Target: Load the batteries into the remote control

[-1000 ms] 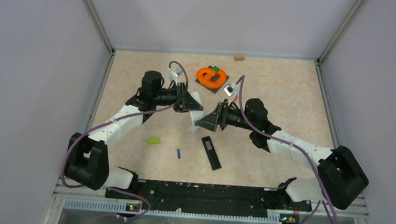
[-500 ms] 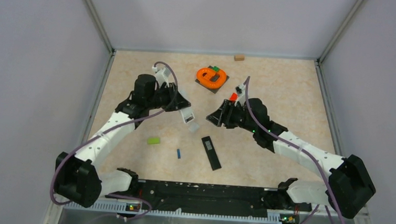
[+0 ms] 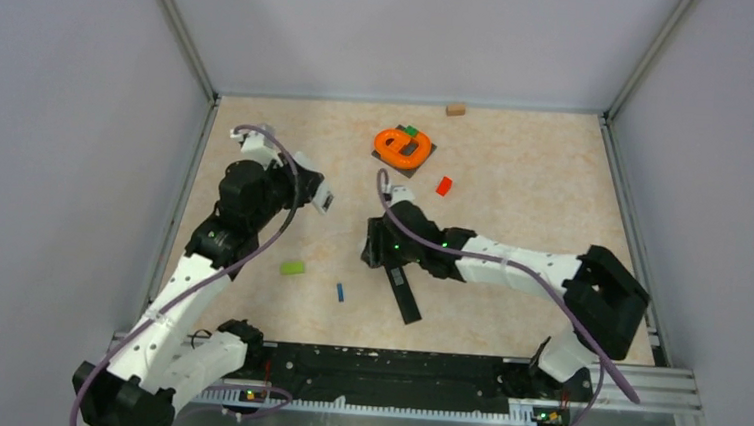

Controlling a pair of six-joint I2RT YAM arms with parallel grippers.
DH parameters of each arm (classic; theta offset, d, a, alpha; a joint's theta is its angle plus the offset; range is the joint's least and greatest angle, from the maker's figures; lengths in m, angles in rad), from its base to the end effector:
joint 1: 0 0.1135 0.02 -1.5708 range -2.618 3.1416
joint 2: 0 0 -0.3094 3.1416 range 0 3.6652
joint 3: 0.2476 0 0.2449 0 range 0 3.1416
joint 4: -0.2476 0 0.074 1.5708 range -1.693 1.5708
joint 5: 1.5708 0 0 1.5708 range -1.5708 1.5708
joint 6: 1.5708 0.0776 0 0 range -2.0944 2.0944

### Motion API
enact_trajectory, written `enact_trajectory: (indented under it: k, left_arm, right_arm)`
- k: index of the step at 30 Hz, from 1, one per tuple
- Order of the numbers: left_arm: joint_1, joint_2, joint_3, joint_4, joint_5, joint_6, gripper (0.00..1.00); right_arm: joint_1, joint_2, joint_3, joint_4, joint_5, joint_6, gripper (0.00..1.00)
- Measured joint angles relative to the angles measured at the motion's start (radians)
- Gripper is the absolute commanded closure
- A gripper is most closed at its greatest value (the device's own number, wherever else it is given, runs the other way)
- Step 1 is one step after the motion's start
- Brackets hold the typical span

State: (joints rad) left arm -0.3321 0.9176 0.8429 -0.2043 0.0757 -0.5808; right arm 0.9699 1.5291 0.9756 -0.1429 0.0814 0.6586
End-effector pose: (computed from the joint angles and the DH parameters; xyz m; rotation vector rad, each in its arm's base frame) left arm 0.2049 -0.0769 0.3597 -0.1826 1.8998 -0.6987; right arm 0.2069 0.2907 0.2518 -0.3245 2.3607 0.7431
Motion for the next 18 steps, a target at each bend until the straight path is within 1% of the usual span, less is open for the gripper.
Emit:
enact_trajectory:
  k: [4,7,10,13,18]
  left_arm:
    - [0.001,-0.077,-0.003,-0.001,-0.153,-0.007,1.00]
    - [0.001,-0.134,-0.003,-0.010,-0.259,-0.013,1.00]
    - [0.001,-0.177,-0.003,-0.034,-0.347,-0.020,1.00]
    - [0.001,-0.220,-0.003,-0.075,-0.449,-0.034,1.00]
    - [0.001,-0.296,-0.004,-0.130,-0.579,-0.053,1.00]
  right_arm:
    - [0.118,0.157,0.127,-0.048,0.071,0.029,0.52]
    - [0.166,0.238,0.200,-0.083,0.111,0.047,0.46]
    - [0.208,0.293,0.253,-0.119,0.136,0.060,0.45]
    - [0.244,0.374,0.352,-0.178,0.171,0.070,0.46]
    - [0.272,0.435,0.418,-0.244,0.215,0.089,0.52]
